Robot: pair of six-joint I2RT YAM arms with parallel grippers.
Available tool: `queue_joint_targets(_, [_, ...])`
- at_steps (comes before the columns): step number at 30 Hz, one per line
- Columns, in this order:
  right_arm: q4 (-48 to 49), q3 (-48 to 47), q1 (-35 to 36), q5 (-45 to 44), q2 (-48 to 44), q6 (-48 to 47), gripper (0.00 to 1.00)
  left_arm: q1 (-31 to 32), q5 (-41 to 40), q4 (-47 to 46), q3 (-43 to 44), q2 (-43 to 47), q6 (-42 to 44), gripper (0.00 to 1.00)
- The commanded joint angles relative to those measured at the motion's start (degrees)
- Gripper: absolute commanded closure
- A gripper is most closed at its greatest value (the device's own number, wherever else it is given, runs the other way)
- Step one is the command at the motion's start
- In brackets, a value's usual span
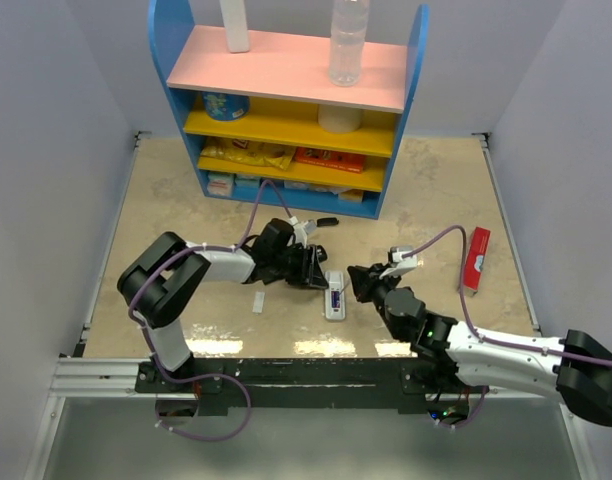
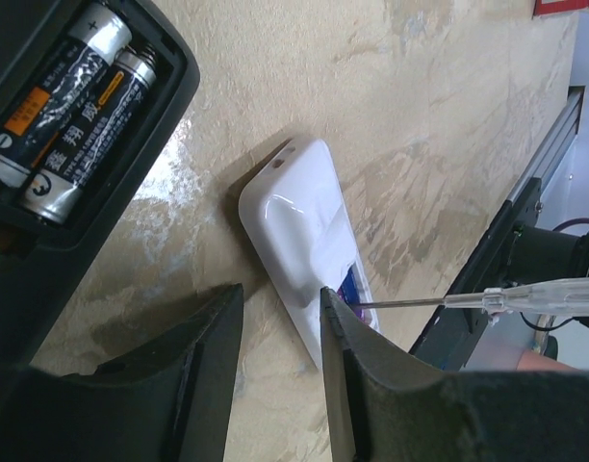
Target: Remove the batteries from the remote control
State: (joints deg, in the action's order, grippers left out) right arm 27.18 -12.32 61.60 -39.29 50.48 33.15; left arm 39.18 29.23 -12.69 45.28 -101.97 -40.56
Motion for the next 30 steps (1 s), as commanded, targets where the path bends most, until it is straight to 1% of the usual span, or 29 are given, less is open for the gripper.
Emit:
queue_joint_targets(1, [-8.3,2.4,1.2,1.9,-0.7,8.1,1.0,0.6,-3.0,0.1,1.9,-2.0,0.1,0.58])
queue_joint_targets(4, [-8.6,4.0,1.2,0.7,-2.1,13.7,1.0,0.9,-4.4,1.8,2.0,-2.9,0.6,0.63])
queue_joint_targets(8, [-6.4,7.2,1.2,0.4,-2.8,16.2,1.0,1.3,-6.7,4.9,1.7,-3.8,1.0,0.68])
queue_joint_targets(9, [-6.4,7.5,1.2,0.3,-2.9,16.3,1.0,1.3,-7.6,5.4,1.7,-3.9,1.1,0.71])
queue_joint_targets(12, [-6.8,8.3,1.2,-0.6,-4.2,17.0,1.0,1.3,-8.9,6.3,1.0,-4.0,1.1,0.73])
queue_joint_targets(16, [-6.6,9.8,1.2,-1.6,-6.6,17.7,1.0,1.4,-9.2,5.9,0.0,-3.2,0.7,0.74])
queue_joint_targets(21, [-8.4,7.9,1.2,-2.1,-8.5,15.3,1.0,1.4,-9.3,5.9,-0.2,-2.5,0.3,0.74])
queue_joint_targets(26, [-11.9,1.3,1.2,-2.1,-7.9,9.2,1.0,1.4,-8.5,6.2,1.8,-0.9,0.7,0.72])
queue_joint_targets(30, [-15.7,-4.5,1.2,-1.3,-5.7,4.3,1.0,1.4,-9.8,9.7,4.2,0.3,1.5,0.72])
